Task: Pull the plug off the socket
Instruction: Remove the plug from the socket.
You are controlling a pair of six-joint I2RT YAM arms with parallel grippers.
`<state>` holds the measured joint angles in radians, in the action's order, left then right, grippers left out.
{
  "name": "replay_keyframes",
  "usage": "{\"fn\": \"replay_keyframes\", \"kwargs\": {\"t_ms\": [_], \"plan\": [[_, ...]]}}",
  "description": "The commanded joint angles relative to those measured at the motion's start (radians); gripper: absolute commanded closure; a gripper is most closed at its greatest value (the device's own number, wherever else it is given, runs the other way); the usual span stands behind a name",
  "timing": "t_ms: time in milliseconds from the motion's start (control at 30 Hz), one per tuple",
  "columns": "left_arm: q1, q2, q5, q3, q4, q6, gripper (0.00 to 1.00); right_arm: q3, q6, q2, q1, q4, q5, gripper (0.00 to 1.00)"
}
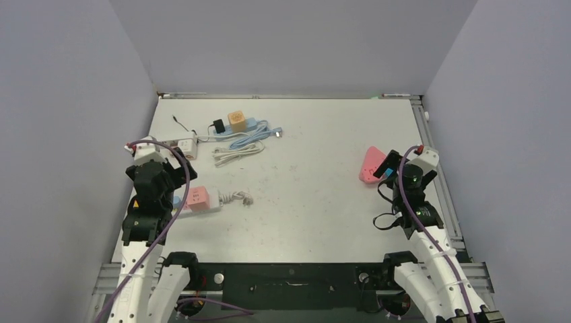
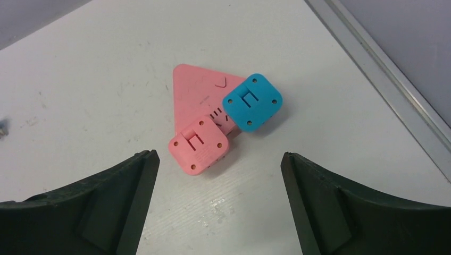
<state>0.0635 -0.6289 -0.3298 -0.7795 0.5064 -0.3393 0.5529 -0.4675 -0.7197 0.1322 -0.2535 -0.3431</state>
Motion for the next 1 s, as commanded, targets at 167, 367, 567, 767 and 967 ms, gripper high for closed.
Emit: {"fn": "replay_keyframes", "kwargs": {"t_ms": [167, 367, 567, 767, 967], "plan": [[-0.015, 0.002, 0.251, 0.006, -0.057, 0.033, 0.04, 0.033, -0.063, -0.06, -0.009, 0.003, 0.229, 0.1], [0.149, -0.099, 0.268, -0.052, -0.076, 0.031, 0.04, -0.046, -0.133, -0.191, -0.2, 0.102, 0.54, 0.1], [0.303, -0.292, 0.289, -0.227, -0.15, 0.014, 0.04, -0.042, -0.086, -0.333, -0.275, 0.127, 0.547, 0.1], [0.296, -0.396, 0.408, -0.241, -0.271, 0.045, 0.04, -0.011, -0.087, -0.376, -0.251, 0.116, 0.504, 0.1], [0.23, -0.379, 0.46, -0.189, -0.262, 0.027, 0.04, 0.0, -0.149, -0.398, -0.141, 0.145, 0.352, 0.1]]}}
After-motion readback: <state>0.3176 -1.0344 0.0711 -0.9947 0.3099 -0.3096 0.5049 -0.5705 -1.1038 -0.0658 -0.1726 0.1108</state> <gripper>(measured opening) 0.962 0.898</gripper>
